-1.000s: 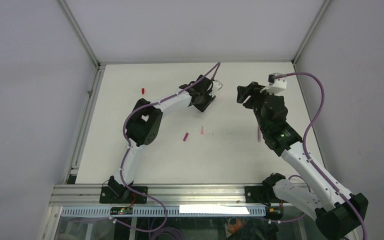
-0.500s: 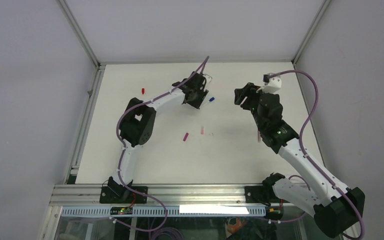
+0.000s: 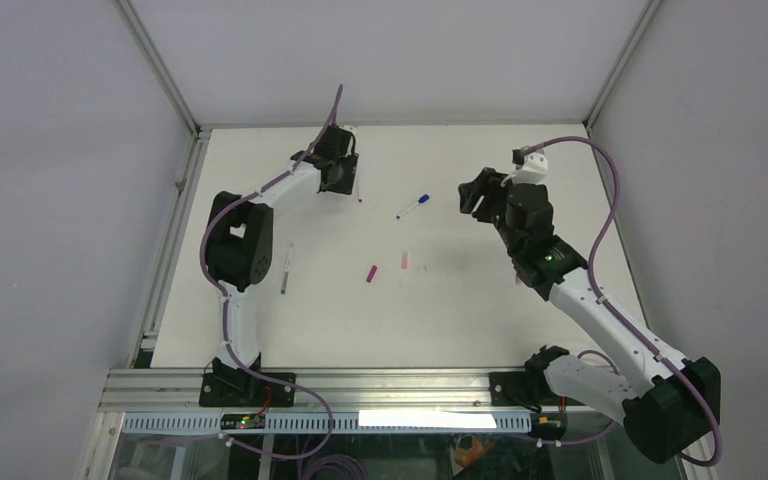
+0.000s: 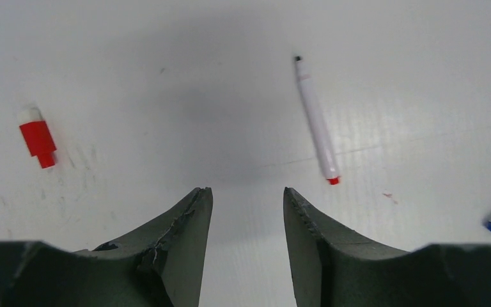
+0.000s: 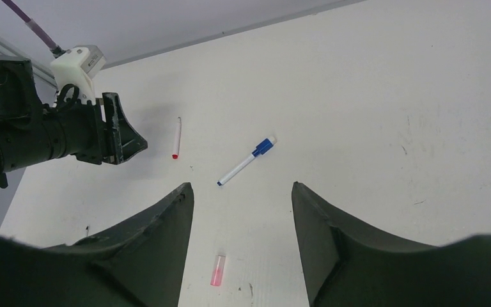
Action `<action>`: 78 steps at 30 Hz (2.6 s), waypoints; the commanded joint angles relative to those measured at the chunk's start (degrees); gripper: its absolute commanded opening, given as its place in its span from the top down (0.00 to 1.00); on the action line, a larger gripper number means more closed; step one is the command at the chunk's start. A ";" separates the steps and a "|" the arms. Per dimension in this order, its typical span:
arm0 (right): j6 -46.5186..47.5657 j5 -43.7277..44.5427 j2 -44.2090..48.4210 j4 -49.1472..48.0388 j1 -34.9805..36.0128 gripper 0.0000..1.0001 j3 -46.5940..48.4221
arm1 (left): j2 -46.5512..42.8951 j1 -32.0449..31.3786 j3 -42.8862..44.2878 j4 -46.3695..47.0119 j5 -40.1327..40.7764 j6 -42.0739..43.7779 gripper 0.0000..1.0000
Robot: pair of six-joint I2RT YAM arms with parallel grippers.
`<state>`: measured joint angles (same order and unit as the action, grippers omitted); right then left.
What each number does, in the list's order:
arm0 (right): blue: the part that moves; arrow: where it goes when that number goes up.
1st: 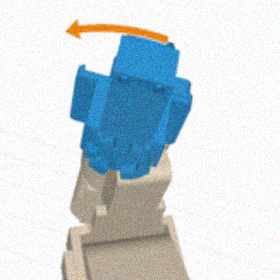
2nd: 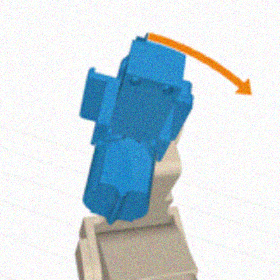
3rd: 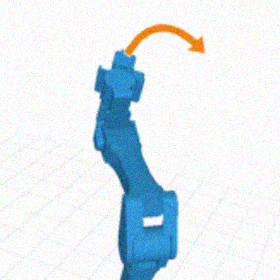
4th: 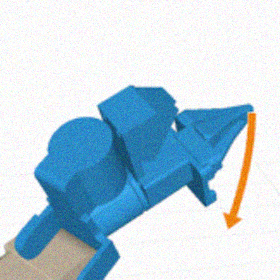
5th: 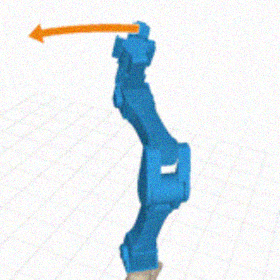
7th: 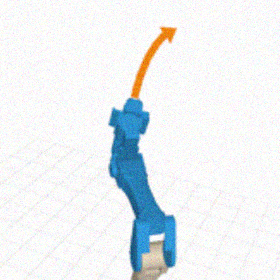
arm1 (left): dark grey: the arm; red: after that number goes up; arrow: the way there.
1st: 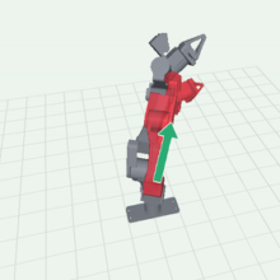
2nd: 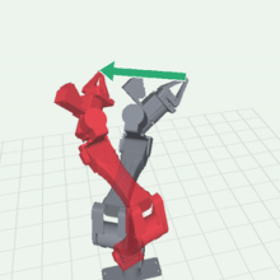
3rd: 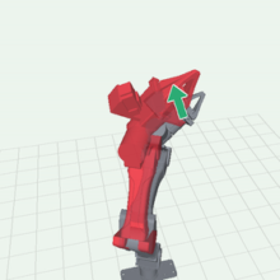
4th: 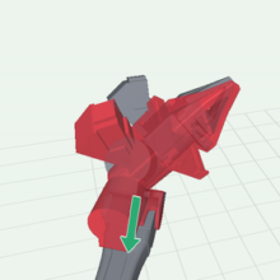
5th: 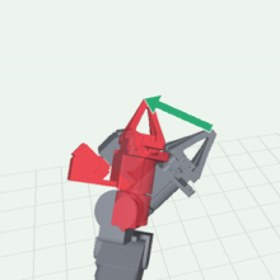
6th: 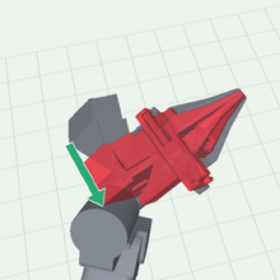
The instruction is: Insert the pens into the pen caps
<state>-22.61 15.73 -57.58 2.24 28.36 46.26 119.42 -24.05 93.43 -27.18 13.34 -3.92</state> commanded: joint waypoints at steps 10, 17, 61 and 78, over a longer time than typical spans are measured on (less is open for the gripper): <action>0.98 -14.33 -23.79 2.87 0.32 0.41 13.34 | -7.69 10.99 -4.61 1.96 -1.99 -1.29 0.54; 3.37 -14.24 -45.94 8.64 3.29 0.48 37.81 | -12.15 12.41 -9.00 4.84 -6.47 -2.29 0.54; -0.31 -17.86 -38.90 4.31 -2.43 0.47 24.31 | 20.20 2.01 29.16 -10.62 -11.89 -5.84 0.55; -1.79 -18.58 -34.00 2.86 -4.27 0.46 19.65 | 23.38 -0.34 33.23 -17.94 -5.54 -4.51 0.78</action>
<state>-23.31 -1.72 -95.33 7.66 24.45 66.57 142.21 -23.33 124.57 -41.23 4.62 -9.54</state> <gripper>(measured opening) 0.533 0.214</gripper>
